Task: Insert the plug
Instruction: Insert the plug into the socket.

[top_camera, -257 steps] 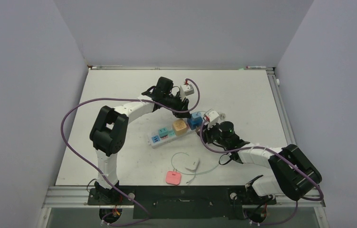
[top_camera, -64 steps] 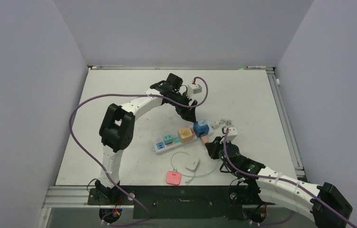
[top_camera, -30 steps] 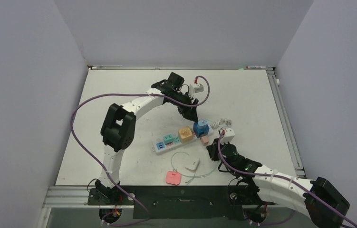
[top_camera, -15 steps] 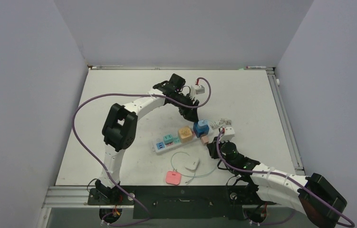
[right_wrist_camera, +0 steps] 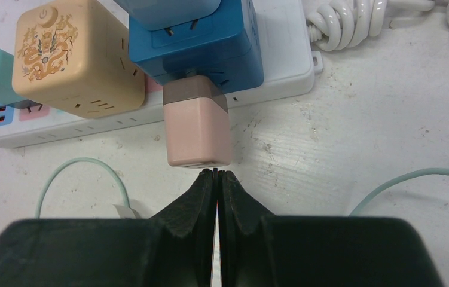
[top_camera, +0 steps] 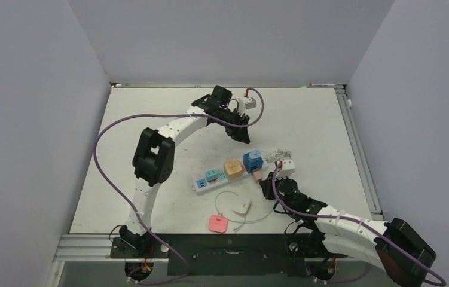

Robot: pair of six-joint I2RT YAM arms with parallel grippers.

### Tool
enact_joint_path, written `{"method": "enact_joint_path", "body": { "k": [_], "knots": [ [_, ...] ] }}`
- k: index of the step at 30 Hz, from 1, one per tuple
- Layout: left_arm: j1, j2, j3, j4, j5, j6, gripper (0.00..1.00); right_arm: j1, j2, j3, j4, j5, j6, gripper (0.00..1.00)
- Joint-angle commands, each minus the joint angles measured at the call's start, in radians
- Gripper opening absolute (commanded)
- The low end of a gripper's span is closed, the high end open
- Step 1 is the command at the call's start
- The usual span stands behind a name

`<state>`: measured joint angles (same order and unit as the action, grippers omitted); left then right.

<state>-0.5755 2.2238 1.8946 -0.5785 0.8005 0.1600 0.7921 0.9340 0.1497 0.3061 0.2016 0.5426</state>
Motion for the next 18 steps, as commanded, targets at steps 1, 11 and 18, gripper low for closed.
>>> {"method": "enact_joint_path", "body": {
  "k": [1, 11, 18],
  "knots": [
    [-0.011, 0.045, 0.037, 0.042, -0.012, -0.022, 0.33, -0.008, -0.001, 0.02, 0.06, 0.001, -0.004, 0.05],
    [-0.038, 0.065, -0.007, 0.032, -0.049, 0.021, 0.21, -0.018, 0.028, 0.029, 0.082, -0.011, -0.011, 0.05],
    [-0.047, 0.06, -0.048, 0.038, -0.039, 0.03, 0.21, -0.032, 0.036, 0.039, 0.086, -0.021, -0.02, 0.05]
  ]
}}
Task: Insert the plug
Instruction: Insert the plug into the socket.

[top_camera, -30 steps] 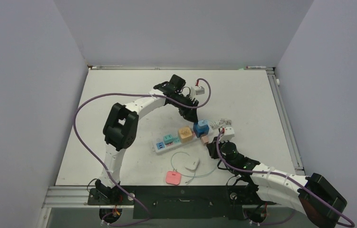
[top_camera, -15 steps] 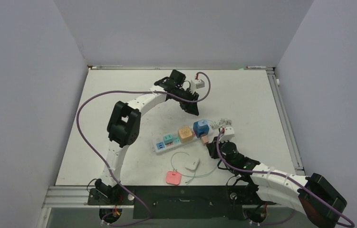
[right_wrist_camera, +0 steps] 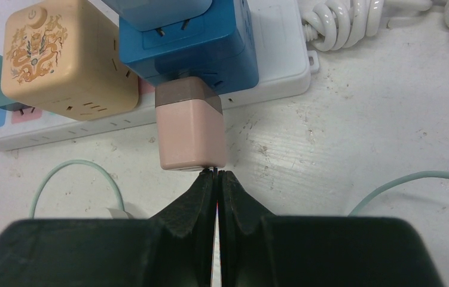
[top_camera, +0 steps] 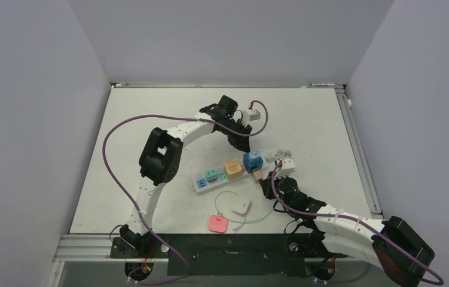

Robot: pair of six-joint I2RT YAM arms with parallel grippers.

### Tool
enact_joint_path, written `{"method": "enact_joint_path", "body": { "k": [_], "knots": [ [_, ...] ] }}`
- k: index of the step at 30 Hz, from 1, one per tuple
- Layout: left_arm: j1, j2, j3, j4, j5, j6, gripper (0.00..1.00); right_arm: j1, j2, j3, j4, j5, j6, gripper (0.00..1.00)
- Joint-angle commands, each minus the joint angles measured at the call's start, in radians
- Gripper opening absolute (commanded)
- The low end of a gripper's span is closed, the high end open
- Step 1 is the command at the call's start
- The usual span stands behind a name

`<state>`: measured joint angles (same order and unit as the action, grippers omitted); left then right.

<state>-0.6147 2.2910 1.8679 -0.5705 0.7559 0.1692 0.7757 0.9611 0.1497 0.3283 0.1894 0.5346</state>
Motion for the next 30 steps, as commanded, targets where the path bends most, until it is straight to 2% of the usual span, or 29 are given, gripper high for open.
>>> {"method": "enact_joint_path", "body": {
  "k": [1, 16, 30],
  "knots": [
    [-0.008, -0.009, -0.026, 0.029, 0.004, 0.025, 0.21, -0.018, 0.008, 0.039, 0.064, -0.008, -0.013, 0.05],
    [-0.03, -0.049, -0.093, 0.052, 0.023, 0.024, 0.2, -0.032, 0.061, 0.049, 0.138, -0.016, -0.006, 0.05],
    [-0.071, -0.087, -0.153, 0.021, -0.003, 0.128, 0.19, -0.071, 0.146, 0.115, 0.178, -0.06, -0.031, 0.05]
  ]
}}
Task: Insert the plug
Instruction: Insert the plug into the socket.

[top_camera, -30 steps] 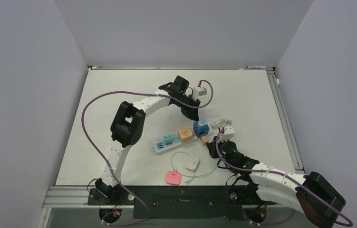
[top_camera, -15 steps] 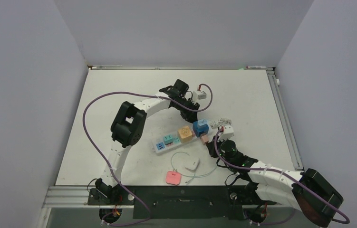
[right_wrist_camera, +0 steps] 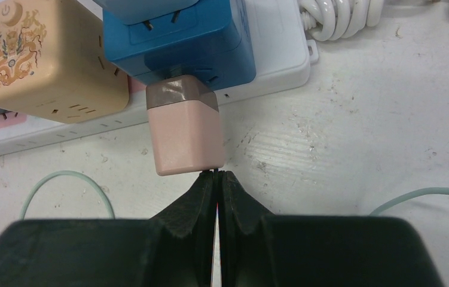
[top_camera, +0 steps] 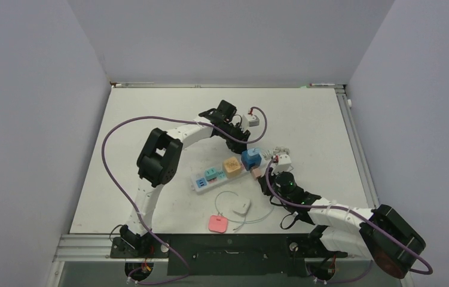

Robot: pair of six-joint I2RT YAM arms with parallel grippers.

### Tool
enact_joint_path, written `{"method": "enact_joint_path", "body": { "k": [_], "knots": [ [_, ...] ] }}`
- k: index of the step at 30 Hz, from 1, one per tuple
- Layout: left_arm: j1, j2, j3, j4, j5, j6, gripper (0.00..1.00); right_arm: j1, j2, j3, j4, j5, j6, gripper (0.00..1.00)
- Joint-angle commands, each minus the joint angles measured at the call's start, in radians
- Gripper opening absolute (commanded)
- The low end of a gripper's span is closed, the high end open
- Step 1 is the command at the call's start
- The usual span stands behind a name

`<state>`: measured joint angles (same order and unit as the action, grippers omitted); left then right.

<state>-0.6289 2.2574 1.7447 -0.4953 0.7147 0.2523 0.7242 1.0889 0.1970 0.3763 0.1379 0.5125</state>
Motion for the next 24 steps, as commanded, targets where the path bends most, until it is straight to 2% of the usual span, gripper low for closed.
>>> {"method": "enact_joint_path", "body": {
  "k": [1, 11, 24],
  "knots": [
    [-0.061, -0.056, -0.032, -0.061, 0.034, 0.057, 0.19, -0.021, 0.022, 0.071, 0.128, -0.011, -0.01, 0.05],
    [-0.085, -0.066, -0.064, -0.071, 0.028, 0.093, 0.16, -0.034, 0.01, 0.143, 0.032, -0.02, -0.016, 0.05],
    [-0.11, -0.073, -0.088, -0.118, 0.058, 0.16, 0.15, -0.035, 0.057, 0.158, 0.067, 0.023, 0.013, 0.05]
  ]
}}
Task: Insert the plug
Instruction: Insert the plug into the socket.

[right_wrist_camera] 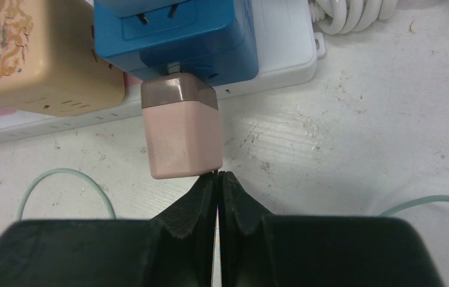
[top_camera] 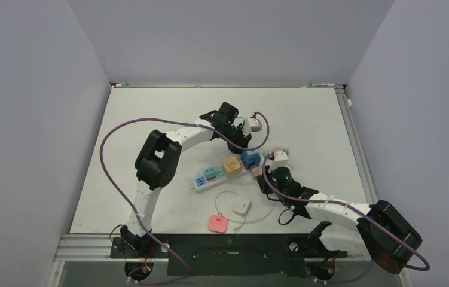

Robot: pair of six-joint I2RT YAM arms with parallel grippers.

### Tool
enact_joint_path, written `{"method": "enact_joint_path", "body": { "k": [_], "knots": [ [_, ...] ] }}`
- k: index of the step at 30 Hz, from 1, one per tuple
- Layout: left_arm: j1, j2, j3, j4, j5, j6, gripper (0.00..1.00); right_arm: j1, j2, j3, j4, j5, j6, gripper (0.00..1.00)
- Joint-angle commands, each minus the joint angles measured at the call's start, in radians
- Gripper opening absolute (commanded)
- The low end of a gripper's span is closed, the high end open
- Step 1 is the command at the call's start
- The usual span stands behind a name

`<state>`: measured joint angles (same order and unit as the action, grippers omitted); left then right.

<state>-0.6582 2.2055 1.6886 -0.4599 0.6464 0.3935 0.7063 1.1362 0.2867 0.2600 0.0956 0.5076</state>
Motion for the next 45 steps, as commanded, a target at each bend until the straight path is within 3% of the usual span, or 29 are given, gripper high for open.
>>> {"method": "enact_joint_path", "body": {
  "k": [1, 10, 15, 21, 29, 32, 38, 45],
  "knots": [
    [-0.083, -0.022, -0.033, -0.157, 0.128, 0.024, 0.15, -0.018, 0.01, 0.067, 0.193, 0.071, 0.021, 0.05],
    [-0.087, -0.016, -0.047, -0.145, 0.12, 0.002, 0.14, -0.016, 0.017, 0.066, 0.242, 0.104, 0.051, 0.06],
    [-0.064, -0.018, -0.038, -0.093, 0.057, -0.081, 0.18, 0.015, -0.032, 0.008, 0.221, 0.106, 0.093, 0.19],
    [-0.043, -0.05, -0.032, -0.021, 0.022, -0.187, 0.29, 0.127, -0.158, -0.101, 0.136, 0.173, 0.164, 0.32],
    [-0.044, -0.073, -0.013, 0.004, 0.009, -0.275, 0.36, 0.207, -0.181, -0.184, 0.114, 0.208, 0.226, 0.63],
    [-0.043, -0.078, -0.005, -0.005, -0.004, -0.274, 0.36, 0.208, -0.174, -0.178, 0.079, 0.183, 0.228, 0.91],
    [-0.021, -0.11, 0.003, -0.029, 0.008, -0.263, 0.37, 0.188, -0.209, -0.082, -0.133, 0.063, 0.234, 0.9],
    [-0.007, -0.17, 0.011, -0.048, 0.031, -0.222, 0.4, 0.032, -0.153, 0.039, -0.425, -0.29, 0.254, 0.9]
  ]
}}
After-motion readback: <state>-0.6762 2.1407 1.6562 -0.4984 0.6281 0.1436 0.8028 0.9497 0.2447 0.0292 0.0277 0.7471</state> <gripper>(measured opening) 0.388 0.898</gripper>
